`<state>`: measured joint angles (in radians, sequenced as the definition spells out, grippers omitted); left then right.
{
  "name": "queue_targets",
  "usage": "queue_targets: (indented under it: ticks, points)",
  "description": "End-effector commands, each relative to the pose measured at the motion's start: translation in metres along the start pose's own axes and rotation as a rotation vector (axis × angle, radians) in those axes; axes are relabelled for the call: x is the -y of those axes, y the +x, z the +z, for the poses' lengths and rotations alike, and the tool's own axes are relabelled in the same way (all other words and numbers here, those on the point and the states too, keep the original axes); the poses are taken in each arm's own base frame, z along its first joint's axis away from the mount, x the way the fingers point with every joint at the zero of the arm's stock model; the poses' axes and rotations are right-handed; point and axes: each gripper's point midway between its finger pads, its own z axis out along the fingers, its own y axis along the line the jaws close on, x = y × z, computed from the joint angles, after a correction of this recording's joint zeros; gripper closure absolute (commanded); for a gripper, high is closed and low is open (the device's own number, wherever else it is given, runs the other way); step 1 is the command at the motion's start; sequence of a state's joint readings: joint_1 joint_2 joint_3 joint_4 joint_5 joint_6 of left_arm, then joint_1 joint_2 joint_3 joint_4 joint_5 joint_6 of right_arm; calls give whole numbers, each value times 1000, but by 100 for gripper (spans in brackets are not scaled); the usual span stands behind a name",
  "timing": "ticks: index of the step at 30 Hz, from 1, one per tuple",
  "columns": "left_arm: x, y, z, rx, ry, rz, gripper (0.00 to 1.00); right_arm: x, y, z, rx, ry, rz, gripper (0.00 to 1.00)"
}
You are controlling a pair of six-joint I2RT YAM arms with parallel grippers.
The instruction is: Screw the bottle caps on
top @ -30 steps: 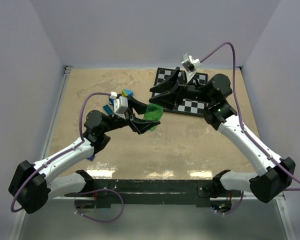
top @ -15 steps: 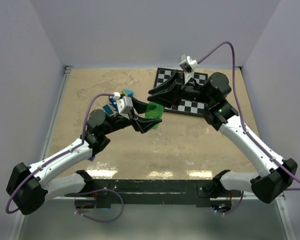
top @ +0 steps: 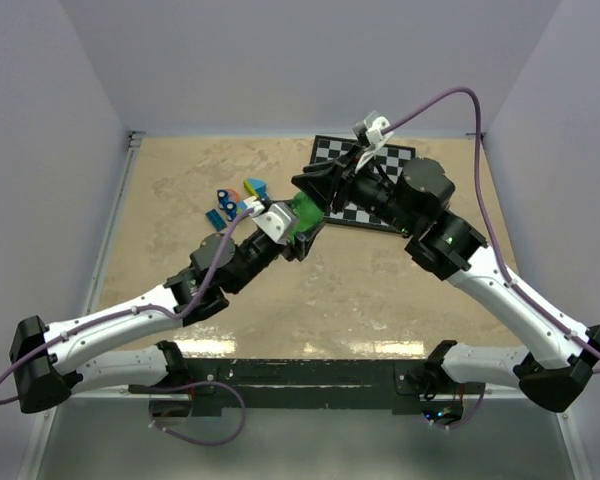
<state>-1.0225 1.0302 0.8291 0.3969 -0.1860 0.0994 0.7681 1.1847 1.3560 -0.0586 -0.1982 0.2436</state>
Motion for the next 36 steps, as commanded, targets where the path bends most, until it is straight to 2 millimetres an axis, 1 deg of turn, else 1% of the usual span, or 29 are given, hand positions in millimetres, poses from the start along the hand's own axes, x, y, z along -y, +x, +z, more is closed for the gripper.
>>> queue_targets:
  ticks: [1, 4, 5, 7, 10, 13, 16, 17, 18, 19, 20, 21, 22, 23, 24, 26, 27, 28, 29, 30, 33, 34, 36]
  points:
    - [-4, -74, 1, 170, -151, 127, 100, 84, 59, -11, -171, 503, -29, 100]
    - [0, -72, 0, 158, -235, 186, 100, 90, 73, -15, -198, 618, -22, 100]
    - [2, -74, -2, 168, -263, 204, 100, 90, 76, -16, -201, 630, -19, 100]
    - [13, -74, -5, 181, -290, 231, 100, 86, 80, -13, -201, 625, 4, 100]
    - [22, -65, -4, 153, -286, 233, 100, 73, 70, -10, -158, 557, 38, 100]
    - [27, -54, -4, 118, -262, 200, 100, 49, 52, -5, -119, 425, 59, 100]
    - [27, -35, -6, 64, -229, 171, 100, 32, 30, -2, -79, 329, 64, 69]
    - [23, -30, -7, 58, -212, 140, 100, 26, 21, -2, -66, 293, 59, 62]
    - [28, -25, -8, 64, -156, 94, 100, 22, 13, -3, -50, 271, 58, 54]
    - [23, -20, -8, 66, -123, 56, 100, 18, 5, -3, -36, 240, 53, 47]
    - [19, -15, -9, 67, -90, 4, 100, 14, -1, -4, -29, 202, 46, 42]
    - [21, -7, -10, 62, -35, -28, 100, 10, -9, -6, -17, 165, 42, 38]
    - [19, -4, -11, 61, -13, -61, 100, 6, -15, -7, -9, 123, 39, 34]
    - [19, 1, -12, 56, 19, -75, 100, 2, -22, -8, 2, 76, 33, 31]
    - [25, 3, -14, 56, 83, -85, 100, 2, -28, -12, 9, 29, 28, 29]
    - [26, 10, -16, 50, 140, -139, 100, -6, -33, -16, 20, -66, 30, 27]
    - [27, 11, -19, 58, 183, -160, 100, -8, -38, -20, 37, -110, 19, 26]
    - [24, 13, -21, 62, 203, -182, 100, -11, -39, -21, 41, -143, 12, 25]
    - [26, 10, -23, 81, 244, -208, 100, -15, -38, -22, 38, -174, 7, 24]
    - [24, 10, -25, 92, 269, -229, 100, -20, -36, -22, 31, -211, 0, 24]
    - [26, 3, -30, 131, 349, -279, 100, -26, -27, -23, 10, -283, 4, 24]
    - [27, -1, -31, 149, 372, -289, 100, -29, -30, -24, 29, -305, 0, 24]
    - [25, -7, -34, 179, 412, -312, 100, -32, -26, -26, 24, -341, 8, 24]
